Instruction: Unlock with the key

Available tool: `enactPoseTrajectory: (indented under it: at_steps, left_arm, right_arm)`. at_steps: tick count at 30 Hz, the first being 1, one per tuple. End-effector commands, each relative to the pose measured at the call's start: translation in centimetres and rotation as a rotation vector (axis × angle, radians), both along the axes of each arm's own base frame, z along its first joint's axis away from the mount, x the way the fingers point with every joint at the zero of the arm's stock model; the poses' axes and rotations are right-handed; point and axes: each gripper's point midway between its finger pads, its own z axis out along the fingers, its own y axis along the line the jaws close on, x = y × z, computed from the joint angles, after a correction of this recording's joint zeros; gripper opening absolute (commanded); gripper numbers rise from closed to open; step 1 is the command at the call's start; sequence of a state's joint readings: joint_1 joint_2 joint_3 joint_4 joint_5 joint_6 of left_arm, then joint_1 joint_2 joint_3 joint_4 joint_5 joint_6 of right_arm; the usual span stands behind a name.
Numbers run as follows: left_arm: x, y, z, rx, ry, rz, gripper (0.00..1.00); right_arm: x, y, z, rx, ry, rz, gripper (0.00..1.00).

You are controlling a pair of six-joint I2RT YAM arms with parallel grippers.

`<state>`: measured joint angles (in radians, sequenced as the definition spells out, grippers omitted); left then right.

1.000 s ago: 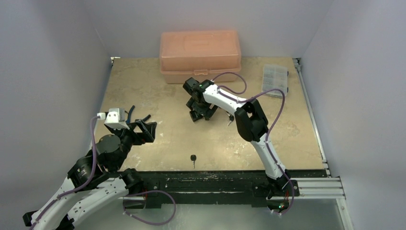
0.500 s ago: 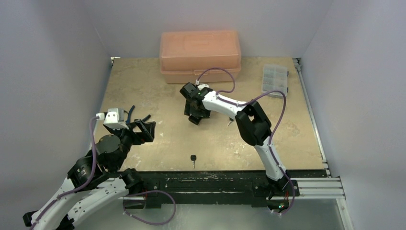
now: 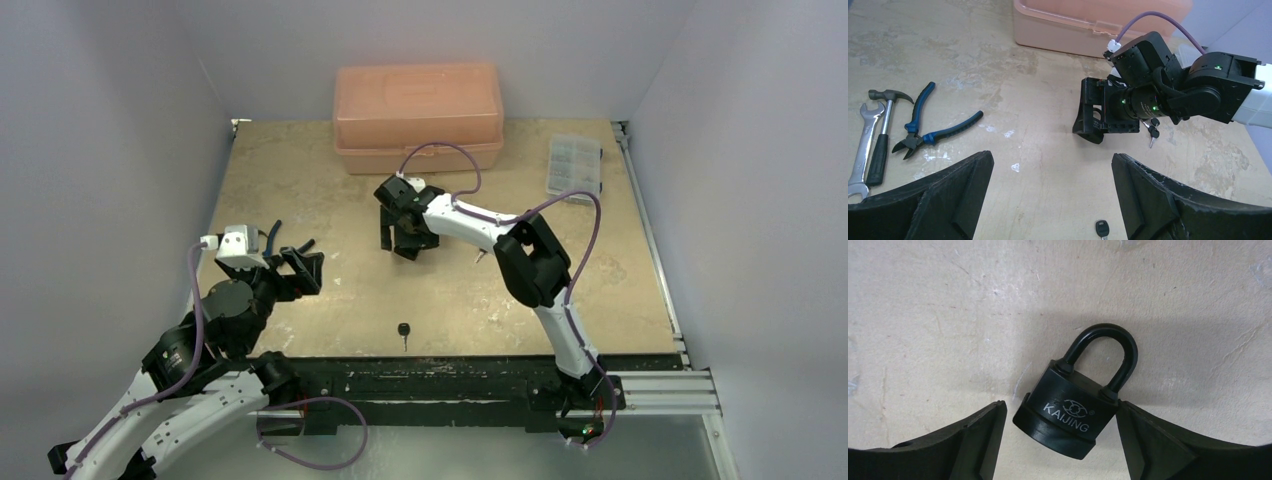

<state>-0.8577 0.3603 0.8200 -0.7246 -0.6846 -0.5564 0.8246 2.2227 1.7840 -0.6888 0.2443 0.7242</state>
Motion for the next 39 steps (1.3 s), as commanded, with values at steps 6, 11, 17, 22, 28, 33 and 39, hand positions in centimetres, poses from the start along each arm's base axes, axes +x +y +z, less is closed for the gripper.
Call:
enactPoseTrajectory:
  at_steps: [6,11,17,22,28,33,39]
  left_arm:
    - [0.3,0.2,-0.1,0.011,0.001,0.019,0.96]
    - [0.2,0.3,0.0,0.004,-0.004,0.022,0.96]
    - [0.2,0.2,-0.1,0.009,0.001,0.020,0.96]
    - [0.2,0.4,-0.1,0.005,-0.001,0.029,0.96]
    - [0.3,0.4,-0.2,0.010,0.004,0.031,0.96]
    - [0.3,0.5,-0.1,0.007,0.003,0.036,0.96]
    - [0.2,0.6,-0.1,0.005,0.002,0.037,0.96]
  right_arm:
    - [2.4,-0.2,2.1,-0.046,-0.083,-0.089,0.83]
    - [2.3,-0.2,1.3,-0.069,-0.076,-0.084,0.77]
    - [1.7,0.1,0.9,-0.058,-0.059,-0.047,0.70]
    - [0.7,0.5,1.1,-0.025,-0.034,-0.017,0.48]
    - [-0.5,2.4,4.2,0.165,-0.025,-0.007,0.33]
    - [-2.0,3.5,7.4,0.358,-0.022,-0.030,0.31]
    - [-2.9,4.0,10.5,0.537,-0.035,-0.060,0.30]
